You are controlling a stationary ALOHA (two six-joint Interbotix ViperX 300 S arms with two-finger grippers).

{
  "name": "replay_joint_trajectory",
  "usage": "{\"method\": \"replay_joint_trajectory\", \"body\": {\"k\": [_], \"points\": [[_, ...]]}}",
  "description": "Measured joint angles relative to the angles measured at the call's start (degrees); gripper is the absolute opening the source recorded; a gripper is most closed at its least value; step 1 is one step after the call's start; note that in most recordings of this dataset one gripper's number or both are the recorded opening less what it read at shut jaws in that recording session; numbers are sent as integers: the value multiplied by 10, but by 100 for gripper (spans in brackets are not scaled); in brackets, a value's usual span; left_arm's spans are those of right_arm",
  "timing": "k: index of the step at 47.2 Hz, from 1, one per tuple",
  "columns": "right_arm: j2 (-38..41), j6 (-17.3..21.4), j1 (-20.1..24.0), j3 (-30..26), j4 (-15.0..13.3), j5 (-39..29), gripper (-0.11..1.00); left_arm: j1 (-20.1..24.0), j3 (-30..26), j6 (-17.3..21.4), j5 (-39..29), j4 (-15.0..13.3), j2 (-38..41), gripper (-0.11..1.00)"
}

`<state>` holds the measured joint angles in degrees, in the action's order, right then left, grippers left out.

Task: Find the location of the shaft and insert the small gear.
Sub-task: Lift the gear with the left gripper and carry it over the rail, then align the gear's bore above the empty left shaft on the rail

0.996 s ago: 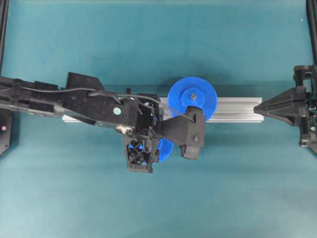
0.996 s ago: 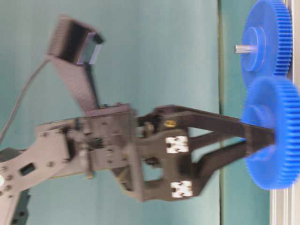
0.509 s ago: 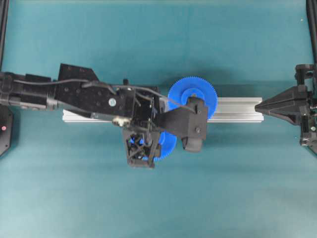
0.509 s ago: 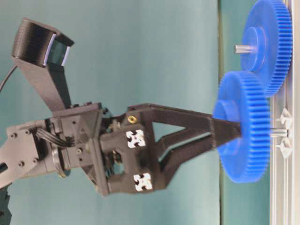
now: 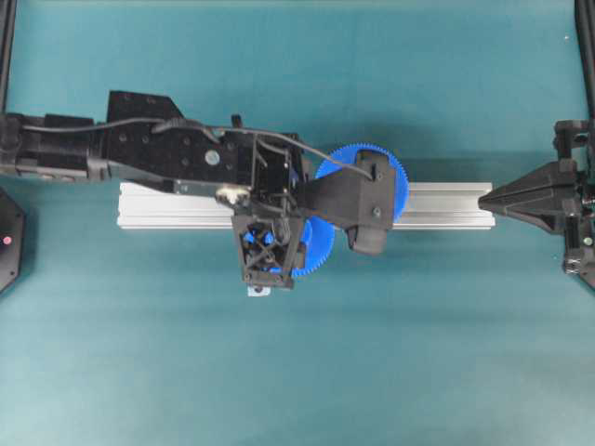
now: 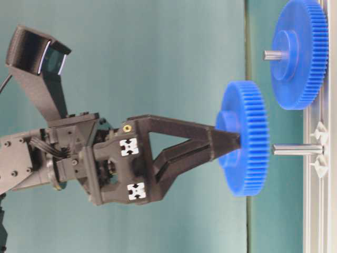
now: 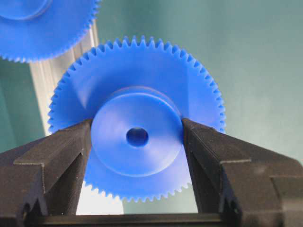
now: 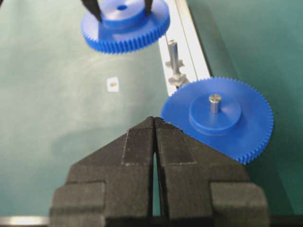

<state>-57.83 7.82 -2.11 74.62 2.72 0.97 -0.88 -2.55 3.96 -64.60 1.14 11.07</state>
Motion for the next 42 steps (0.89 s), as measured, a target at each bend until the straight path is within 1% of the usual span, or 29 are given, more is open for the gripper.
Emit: {"method": "replay_joint_trajectory", "body": {"k": [30,42], "points": [[0,0,-1,1,-1,0,-2,33,-1,18,-4,0,-3,64],[0,0,0,1,0,0,-2,39,15,22,0,0,-3,64]]}}
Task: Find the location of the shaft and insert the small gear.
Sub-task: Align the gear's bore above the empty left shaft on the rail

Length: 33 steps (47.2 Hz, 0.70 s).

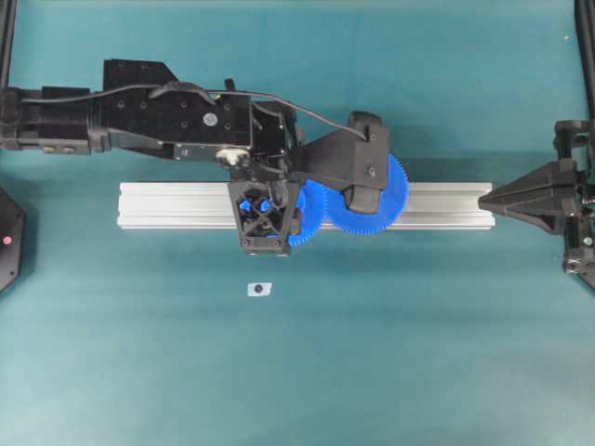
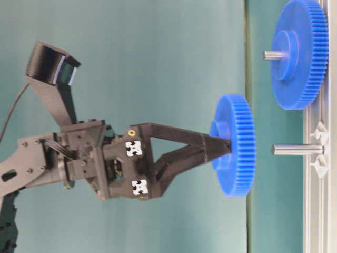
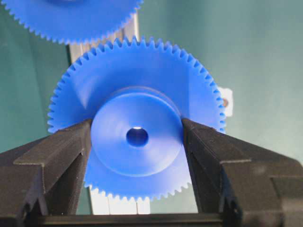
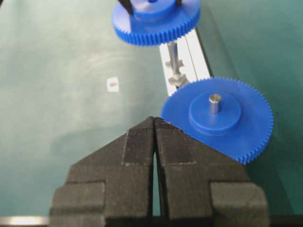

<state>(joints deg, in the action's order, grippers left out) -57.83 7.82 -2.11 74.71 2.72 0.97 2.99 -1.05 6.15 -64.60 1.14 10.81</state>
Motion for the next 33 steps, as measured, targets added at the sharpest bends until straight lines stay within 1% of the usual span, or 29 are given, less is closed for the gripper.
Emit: {"method": "replay_joint_trajectory", "body": {"k": [14,33], "points": [[0,0,0,0,-1,0,-2,0,21,0,16,0,0,64],[0,0,0,0,-1,0,-2,5,22,2,24,0,0,64]]}}
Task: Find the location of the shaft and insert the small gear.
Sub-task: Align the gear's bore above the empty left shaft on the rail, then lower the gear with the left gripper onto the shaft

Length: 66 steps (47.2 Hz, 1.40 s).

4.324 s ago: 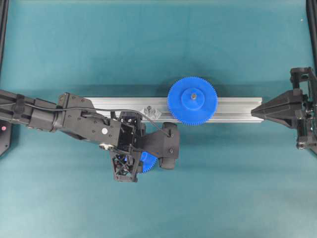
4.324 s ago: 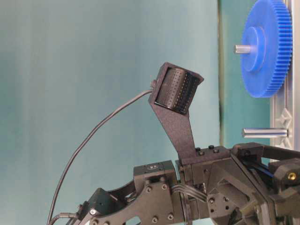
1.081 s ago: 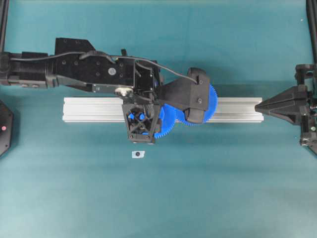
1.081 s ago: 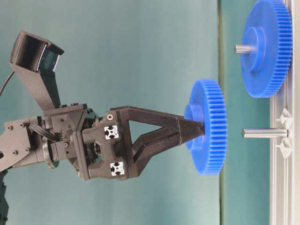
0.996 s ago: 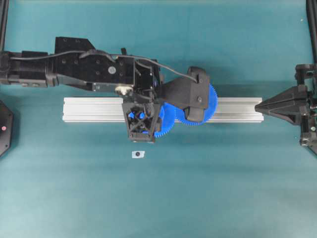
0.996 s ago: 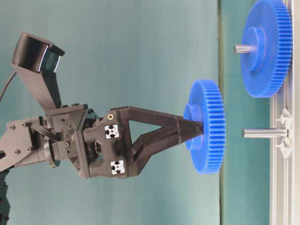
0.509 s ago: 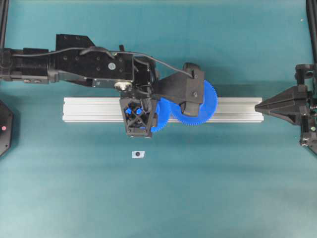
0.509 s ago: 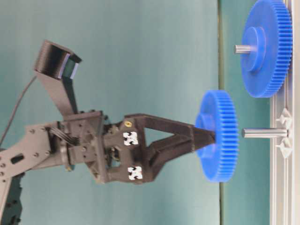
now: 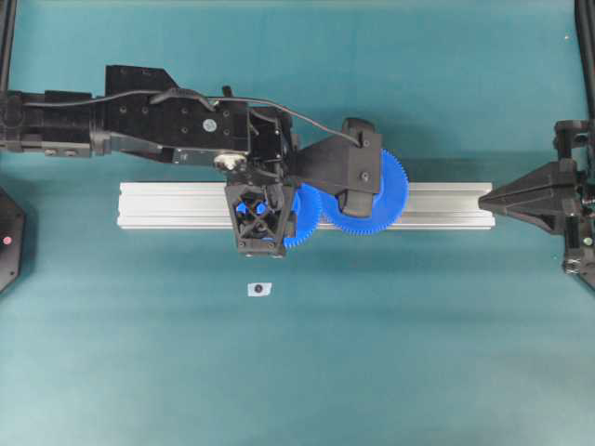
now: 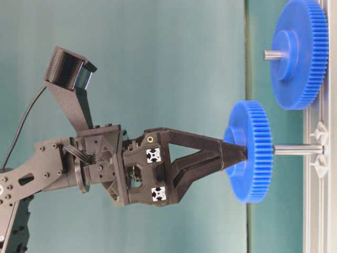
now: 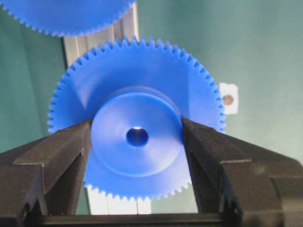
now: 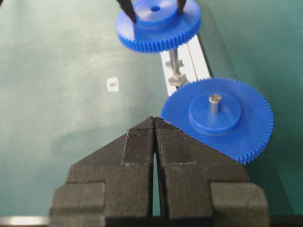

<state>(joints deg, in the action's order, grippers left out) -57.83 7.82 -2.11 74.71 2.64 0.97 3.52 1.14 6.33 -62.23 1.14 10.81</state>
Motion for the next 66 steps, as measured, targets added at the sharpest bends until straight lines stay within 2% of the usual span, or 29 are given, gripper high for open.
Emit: {"method": "replay_joint_trajectory", "body": {"k": [18,41,66], "points": [[0,0,-1,-1,0,0,-2,1,0,0,1,0,15,64],[0,0,-1,0,0,0,-2,1,31,0,29,0,19,64],[0,0,-3,1,0,0,-2,8,38,9,54,0,17,64]]}}
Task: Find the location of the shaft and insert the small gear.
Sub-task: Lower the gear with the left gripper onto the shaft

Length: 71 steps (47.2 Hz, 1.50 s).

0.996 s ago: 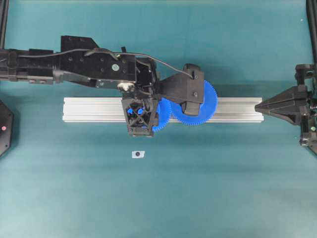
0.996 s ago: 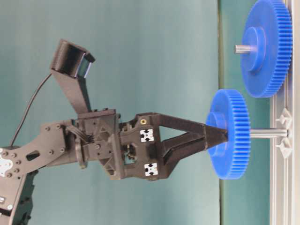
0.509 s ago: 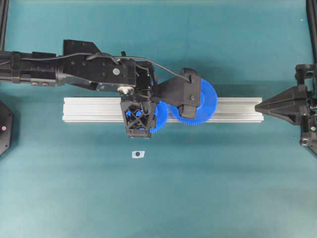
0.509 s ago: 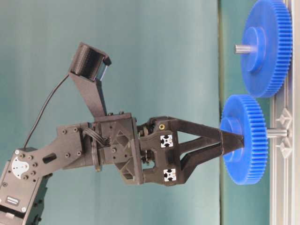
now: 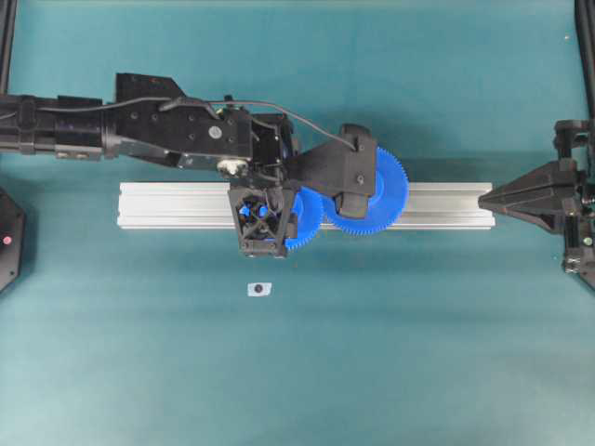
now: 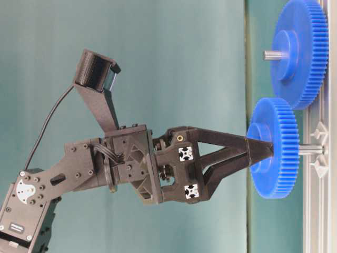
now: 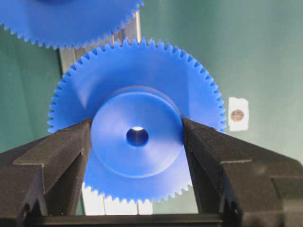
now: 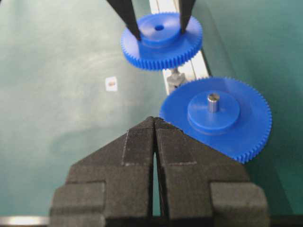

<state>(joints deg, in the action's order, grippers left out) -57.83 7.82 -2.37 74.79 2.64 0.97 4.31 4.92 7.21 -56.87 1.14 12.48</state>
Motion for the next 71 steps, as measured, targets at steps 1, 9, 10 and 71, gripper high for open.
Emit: {"method": "replay_joint_trajectory", "body": {"k": [1,9,10,71], "points": [[0,0,0,0,0,0,-2,1,1,2,1,0,0,64],[0,0,0,-1,0,0,-2,10,8,11,4,0,-4,64],[0,0,0,0,0,0,-2,11,9,13,4,-1,-4,64],[0,0,0,0,0,0,-2,17,6,18,-18,-1,11,64]]}}
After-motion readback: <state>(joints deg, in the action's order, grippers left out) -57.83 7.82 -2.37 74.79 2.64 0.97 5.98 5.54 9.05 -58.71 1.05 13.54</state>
